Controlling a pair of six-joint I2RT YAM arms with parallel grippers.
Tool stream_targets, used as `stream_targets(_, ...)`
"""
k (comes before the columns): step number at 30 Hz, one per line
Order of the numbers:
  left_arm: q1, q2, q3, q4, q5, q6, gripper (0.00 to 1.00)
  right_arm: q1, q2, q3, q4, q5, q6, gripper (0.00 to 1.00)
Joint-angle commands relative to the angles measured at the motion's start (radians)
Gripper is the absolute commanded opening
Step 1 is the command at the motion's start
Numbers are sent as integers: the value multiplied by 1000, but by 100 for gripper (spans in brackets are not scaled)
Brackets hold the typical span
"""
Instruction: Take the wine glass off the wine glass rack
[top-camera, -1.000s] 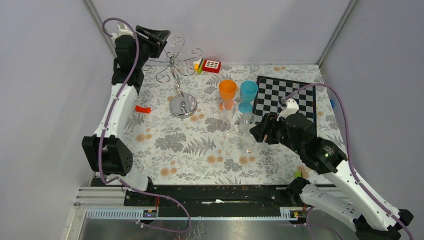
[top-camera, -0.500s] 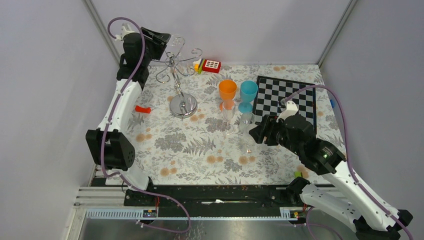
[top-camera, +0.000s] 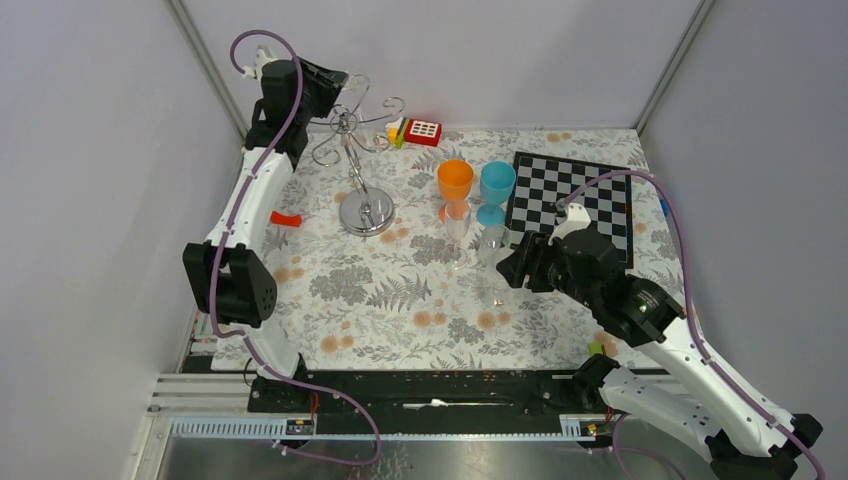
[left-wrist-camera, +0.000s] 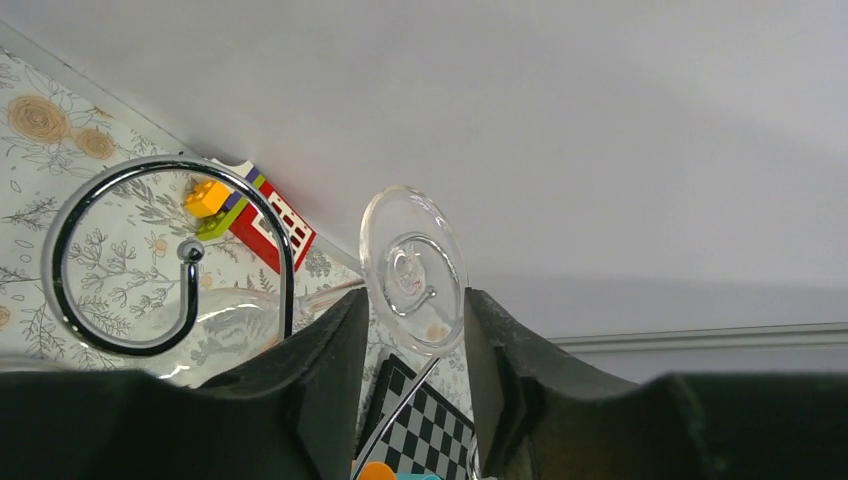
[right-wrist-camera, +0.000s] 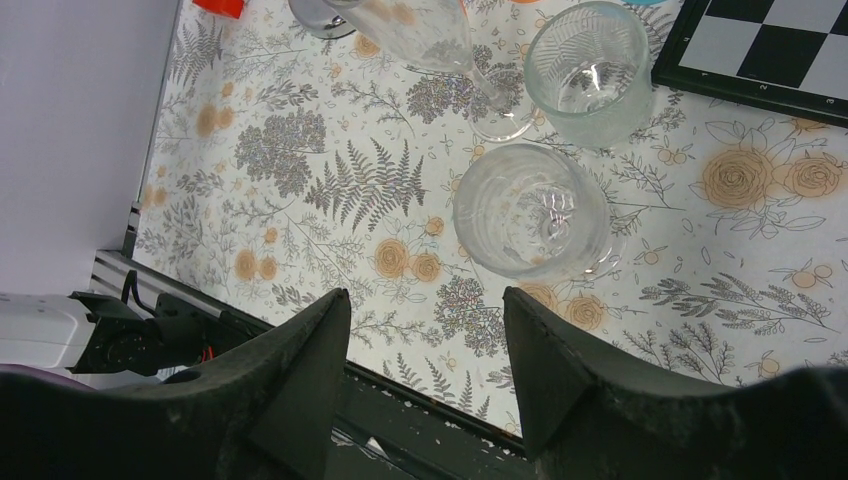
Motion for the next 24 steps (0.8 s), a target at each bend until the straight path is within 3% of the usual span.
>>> stream_targets(1,-2,7,31,65,6,-17,38,6,2,0,21,2,8,64)
stream_targets(7,3,20,-1,137,46,-84,31,6,-9,-1,44,-23,-4,63)
stream_targets(12,7,19,-95,303,92,-172,24,6,-34,-12,70,-25,-11,63)
stream_targets(19,9,24,-110,305,105,-185,23,7,-51,-18,85,-40,-13,62)
stream_targets(24,17,29,-113,322,125,-209,12,6,-51,-20,86,-43,-11,62)
